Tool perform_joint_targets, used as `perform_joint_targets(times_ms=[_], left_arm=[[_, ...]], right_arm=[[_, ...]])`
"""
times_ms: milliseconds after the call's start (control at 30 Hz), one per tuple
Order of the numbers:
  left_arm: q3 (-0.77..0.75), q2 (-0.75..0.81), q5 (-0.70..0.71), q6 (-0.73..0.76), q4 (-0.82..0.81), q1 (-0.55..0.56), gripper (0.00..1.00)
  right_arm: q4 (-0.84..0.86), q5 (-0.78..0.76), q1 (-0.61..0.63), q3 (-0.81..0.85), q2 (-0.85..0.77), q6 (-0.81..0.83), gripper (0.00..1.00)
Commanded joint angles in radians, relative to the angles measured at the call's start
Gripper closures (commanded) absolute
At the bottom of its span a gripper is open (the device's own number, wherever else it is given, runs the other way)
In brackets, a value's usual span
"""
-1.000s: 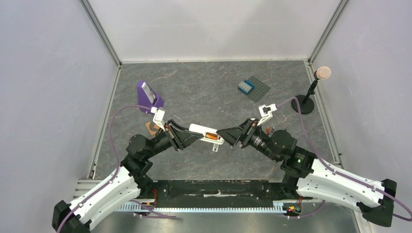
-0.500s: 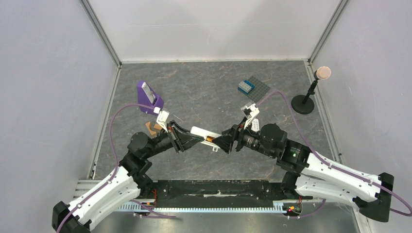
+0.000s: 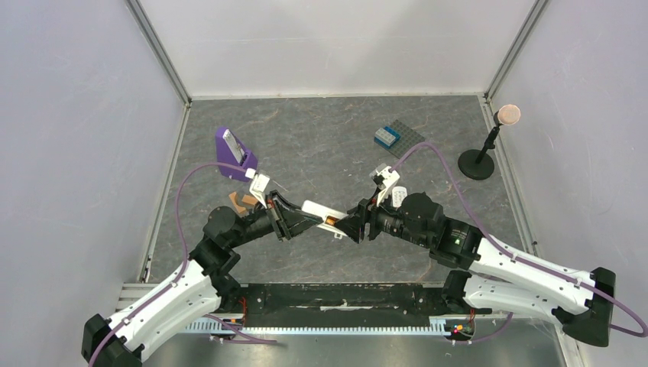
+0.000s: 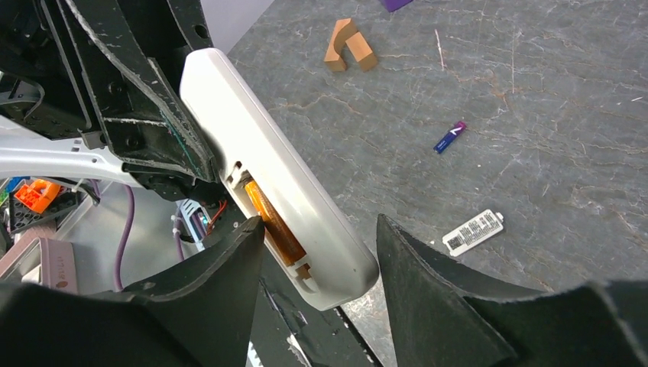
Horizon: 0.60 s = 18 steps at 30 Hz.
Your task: Load the batteries into the remote control
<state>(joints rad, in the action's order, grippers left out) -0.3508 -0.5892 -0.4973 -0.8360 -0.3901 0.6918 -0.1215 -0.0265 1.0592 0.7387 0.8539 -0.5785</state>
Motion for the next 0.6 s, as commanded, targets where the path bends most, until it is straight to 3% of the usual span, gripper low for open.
perform_joint_targets(times_ms=[0, 167, 333, 433, 567], left_arm=[[-0.045, -0.009, -0.022, -0.003, -0.034, 0.002, 0.98], [-0.043, -0.02, -0.024, -0.015, -0.039, 0.002, 0.98], [-0.039, -0.02, -0.013, -0.017, -0.04, 0.002, 0.98], [-0.039, -0.019, -0.003, -0.015, -0.033, 0.002, 0.98], [-0.055, -0.006, 0.053, 0.021, 0.091, 0.002, 0.98]], right_arm=[[0.022, -0.011, -0.001, 0.041, 0.003, 0.029, 0.44], [0.024, -0.015, -0.001, 0.04, 0.009, 0.029, 0.5], [0.025, -0.011, -0.001, 0.043, 0.012, 0.029, 0.5], [0.025, -0.011, -0.001, 0.048, 0.013, 0.025, 0.41], [0.026, -0.028, -0.001, 0.061, 0.003, -0.01, 0.21]])
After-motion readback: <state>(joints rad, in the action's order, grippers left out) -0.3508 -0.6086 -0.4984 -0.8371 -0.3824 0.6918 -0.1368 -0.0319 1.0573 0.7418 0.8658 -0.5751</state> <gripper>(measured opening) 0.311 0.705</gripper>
